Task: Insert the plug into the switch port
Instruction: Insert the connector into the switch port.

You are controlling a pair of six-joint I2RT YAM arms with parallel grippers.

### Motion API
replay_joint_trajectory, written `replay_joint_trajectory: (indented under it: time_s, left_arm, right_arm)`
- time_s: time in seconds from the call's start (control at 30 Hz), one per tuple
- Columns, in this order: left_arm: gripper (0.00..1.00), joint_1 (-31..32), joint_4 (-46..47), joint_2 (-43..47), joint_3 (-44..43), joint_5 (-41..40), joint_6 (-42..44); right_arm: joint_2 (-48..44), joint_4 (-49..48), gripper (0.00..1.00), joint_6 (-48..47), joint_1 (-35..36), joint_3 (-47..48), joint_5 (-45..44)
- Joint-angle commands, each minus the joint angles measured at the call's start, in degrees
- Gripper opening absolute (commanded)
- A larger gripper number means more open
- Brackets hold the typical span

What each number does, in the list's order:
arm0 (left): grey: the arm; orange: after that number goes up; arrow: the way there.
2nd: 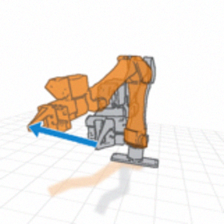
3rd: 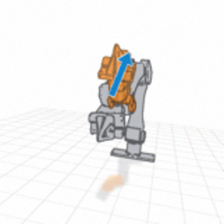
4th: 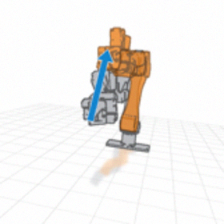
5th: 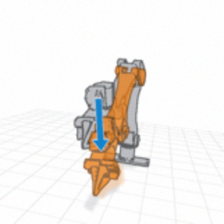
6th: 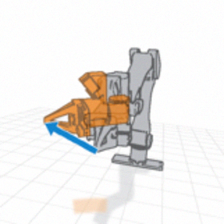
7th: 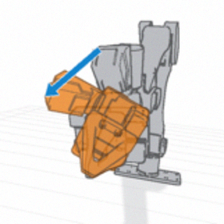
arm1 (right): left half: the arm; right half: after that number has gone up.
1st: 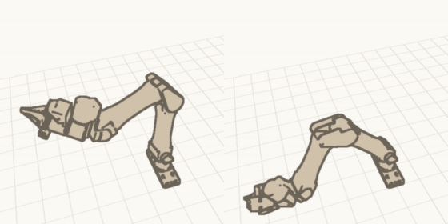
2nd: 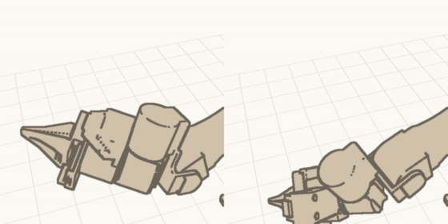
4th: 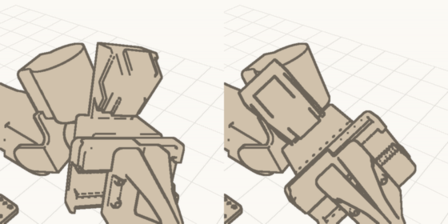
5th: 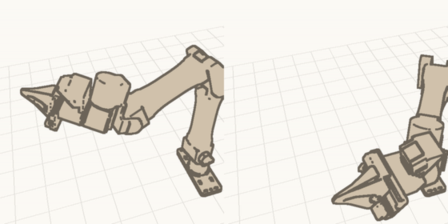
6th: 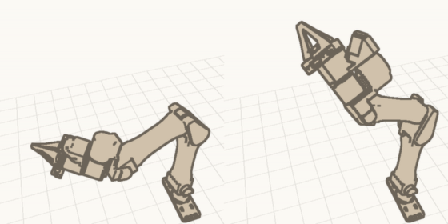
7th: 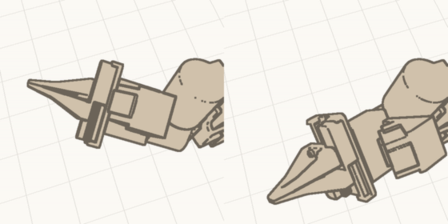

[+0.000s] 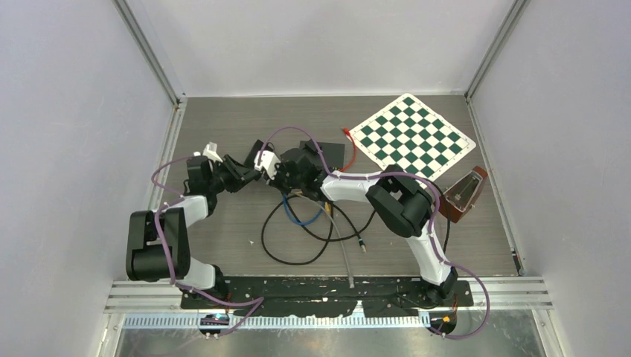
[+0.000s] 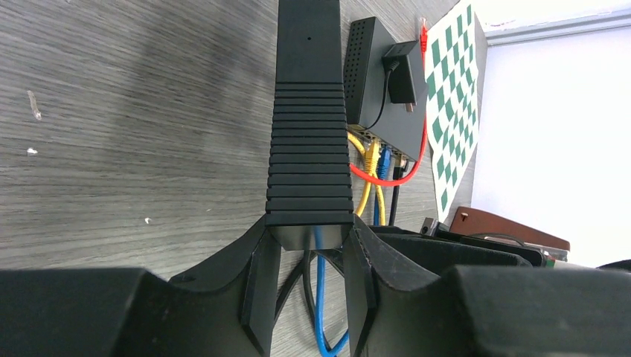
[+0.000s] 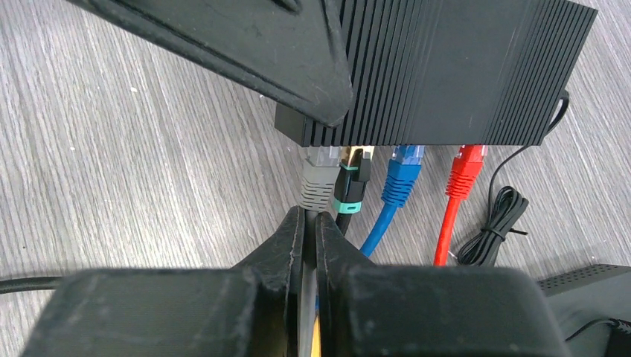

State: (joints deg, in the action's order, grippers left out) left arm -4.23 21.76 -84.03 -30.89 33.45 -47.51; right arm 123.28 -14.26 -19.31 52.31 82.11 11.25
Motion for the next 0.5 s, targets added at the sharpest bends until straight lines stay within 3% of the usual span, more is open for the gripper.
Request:
replay_joint_trajectory:
  time_s: [0.0,0.1,0.3,0.47]
  left_arm:
    - [0.0,5.15,-14.09,-0.72,2.08,14.26,1.56]
    - [0.0,3.57,-15.09,0.24,0.85,13.76,1.96]
    - [0.0,-6.07,-21.38,0.85,-3.21,15.39,6.35]
    - [0.0,-9.46,-23.68,1.42,-6.02,14.75,6.56]
  right_arm:
    - [-6.77,-30.41,0.05,0.12,2.26,9.34,5.19]
    - [-8.04,-32.29,0.11,1.04,2.31,2.92,4.86]
    - [-12.35,-35.75,0.32,0.46,2.27,-11.5,4.25]
    - [-18.97,-34.63,0.51,1.21,2.03,-21.45,3.97]
